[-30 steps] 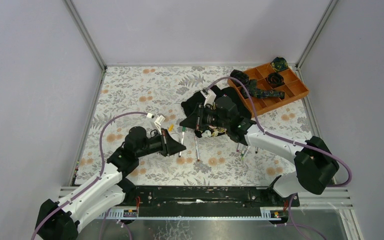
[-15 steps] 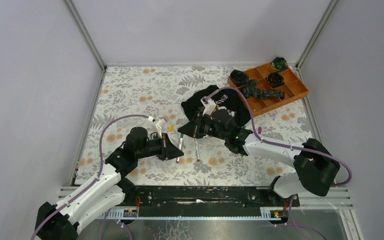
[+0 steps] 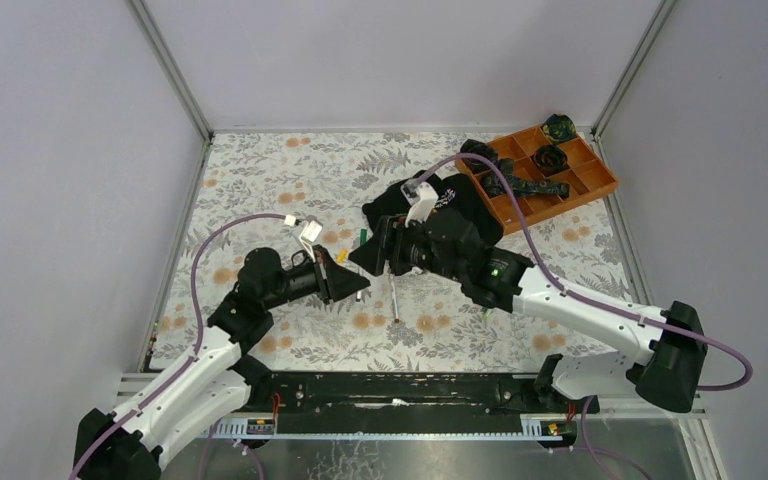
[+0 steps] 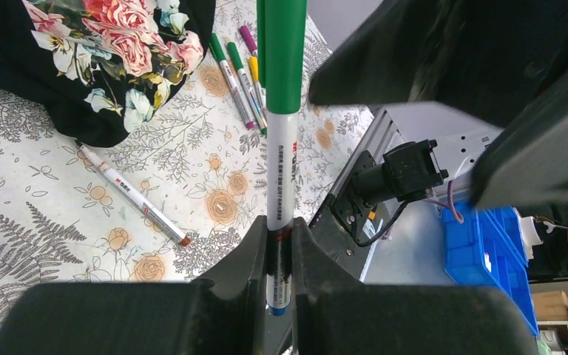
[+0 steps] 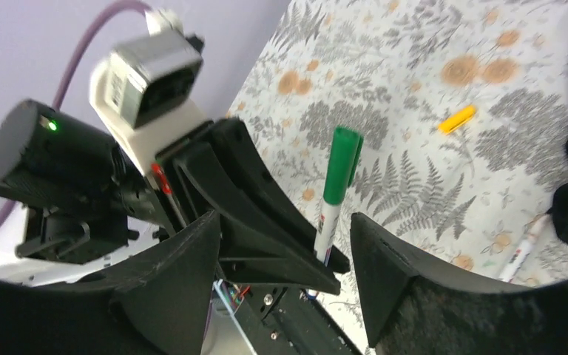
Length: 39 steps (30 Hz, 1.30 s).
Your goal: Insert the pens into the pen caps
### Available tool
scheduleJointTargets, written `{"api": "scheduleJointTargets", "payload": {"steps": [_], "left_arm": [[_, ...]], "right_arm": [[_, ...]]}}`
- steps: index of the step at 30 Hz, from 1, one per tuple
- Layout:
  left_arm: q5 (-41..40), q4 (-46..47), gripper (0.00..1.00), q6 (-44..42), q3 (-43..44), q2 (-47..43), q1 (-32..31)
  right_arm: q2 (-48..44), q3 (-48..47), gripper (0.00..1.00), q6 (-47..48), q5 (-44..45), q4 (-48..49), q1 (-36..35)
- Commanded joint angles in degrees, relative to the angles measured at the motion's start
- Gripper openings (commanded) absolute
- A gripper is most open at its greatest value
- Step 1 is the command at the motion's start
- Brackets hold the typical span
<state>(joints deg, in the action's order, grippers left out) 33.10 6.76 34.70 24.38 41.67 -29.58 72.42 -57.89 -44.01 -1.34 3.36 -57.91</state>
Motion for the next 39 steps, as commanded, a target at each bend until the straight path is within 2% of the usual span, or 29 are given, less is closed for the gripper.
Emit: {"api": "scheduleJointTargets", "payload": {"steps": [1,7,12,16,18,19,20,24,28,32,35,39], "left_arm": [[1.6,5.2,0.0,0.5,-1.4,-1.4,-0.2],[1.2,5.3,0.0,0.7,-1.5,-2.1,-0.4],[1.5,5.8,0.0,1.0,-1.5,-1.6,-0.6],[1.8,6.1,0.0,1.0,-1.4,-0.9,-1.1],[1.3,5.9,0.01,1.0,-1.1,-0.6,-1.7],[0.8,5.6,0.05,1.1,-1.0,-0.4,-2.1],[0.0,5.3,0.12,1.3,-0.9,-0.3,-2.7],[-5.8,4.0,0.49,2.8,-1.3,0.7,-5.7],[-16.0,0.2,0.68,6.2,-1.1,3.5,-10.0],[-25.6,-3.8,0.7,10.8,0.4,9.5,-14.9],[-33.3,-8.1,0.69,13.7,3.6,16.1,-19.2],[-40.3,-14.2,0.64,16.3,10.1,25.9,-23.8]], "right_arm": [[0.8,-6.4,0.69,4.1,6.6,-4.4,0.2],[4.1,-10.0,0.5,4.2,8.9,-8.8,0.2],[6.7,-10.5,0.47,3.9,4.4,-8.1,0.3],[8.2,-9.9,0.21,3.5,2.3,-7.3,0.3],[7.8,-9.2,0.02,3.6,2.7,-7.1,0.3],[7.1,-8.8,0.0,3.9,2.8,-6.9,0.5],[6.3,-8.1,0.0,4.2,3.2,-6.7,0.7],[1.8,-5.7,0.0,5.8,6.5,-9.9,3.4],[-2.9,0.0,0.0,5.9,6.0,-15.3,11.7],[-5.7,6.5,0.0,8.8,6.1,-19.8,22.7],[-5.7,11.4,0.0,10.4,2.5,-20.0,31.0],[-2.9,14.8,0.0,11.0,-2.9,-19.1,37.4]]}}
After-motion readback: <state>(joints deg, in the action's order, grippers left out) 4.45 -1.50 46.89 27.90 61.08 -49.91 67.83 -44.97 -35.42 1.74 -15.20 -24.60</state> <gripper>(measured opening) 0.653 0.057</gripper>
